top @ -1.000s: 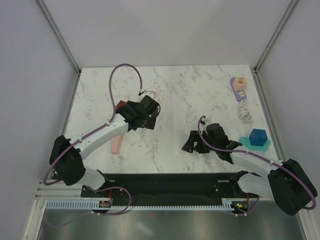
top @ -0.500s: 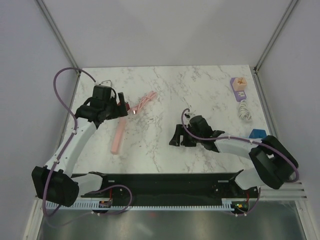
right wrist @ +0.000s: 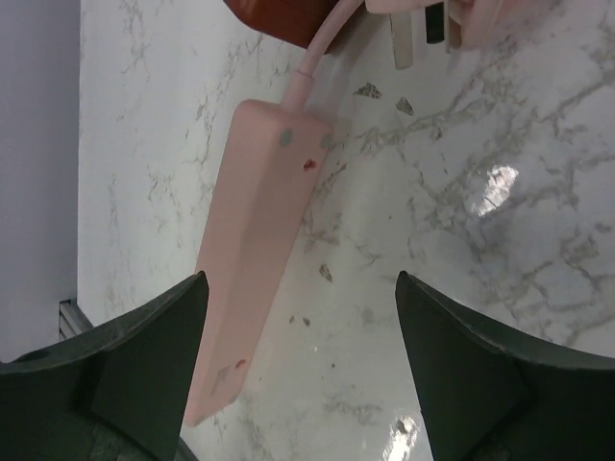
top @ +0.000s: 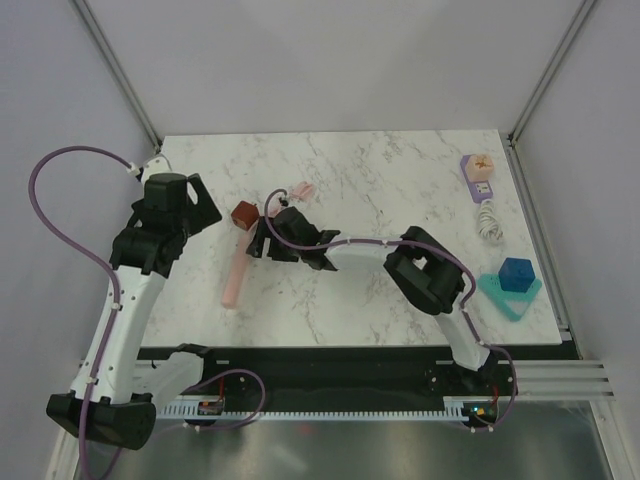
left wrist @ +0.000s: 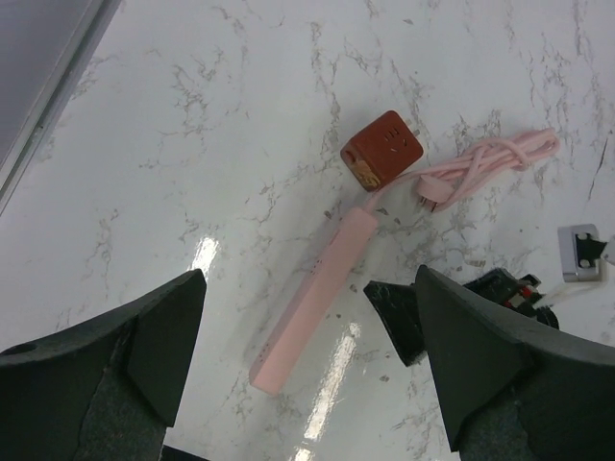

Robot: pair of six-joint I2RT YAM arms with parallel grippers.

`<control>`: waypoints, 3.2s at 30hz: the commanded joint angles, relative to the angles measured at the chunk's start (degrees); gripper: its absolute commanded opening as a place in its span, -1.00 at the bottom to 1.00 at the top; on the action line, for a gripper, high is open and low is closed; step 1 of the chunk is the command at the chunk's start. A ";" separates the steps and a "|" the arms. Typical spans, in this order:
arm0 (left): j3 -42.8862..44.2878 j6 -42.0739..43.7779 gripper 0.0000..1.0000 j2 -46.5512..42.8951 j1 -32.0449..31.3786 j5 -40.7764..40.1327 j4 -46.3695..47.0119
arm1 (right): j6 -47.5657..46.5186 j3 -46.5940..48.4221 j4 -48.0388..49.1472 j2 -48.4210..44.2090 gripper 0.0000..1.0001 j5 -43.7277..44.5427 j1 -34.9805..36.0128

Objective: Pull the plug off the socket

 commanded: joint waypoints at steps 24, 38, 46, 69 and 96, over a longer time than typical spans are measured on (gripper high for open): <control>-6.38 3.62 0.99 0.12 1.10 16.98 2.01 | 3.52 24.65 -11.70 18.13 -0.19 7.15 1.62; -11.13 5.91 0.93 2.92 1.10 25.78 3.95 | 2.55 0.83 5.68 10.57 -1.00 -2.51 -4.80; -18.33 2.22 0.65 9.52 0.23 27.28 8.78 | 0.79 -3.66 12.57 11.80 -1.00 -10.97 -7.00; -18.51 1.97 0.59 9.72 -0.66 16.73 11.07 | -11.25 -3.06 1.95 -4.57 0.06 -13.69 -8.85; -14.82 3.79 0.59 -7.70 -0.57 15.58 7.03 | -1.58 24.49 -15.85 15.43 -1.00 4.60 1.09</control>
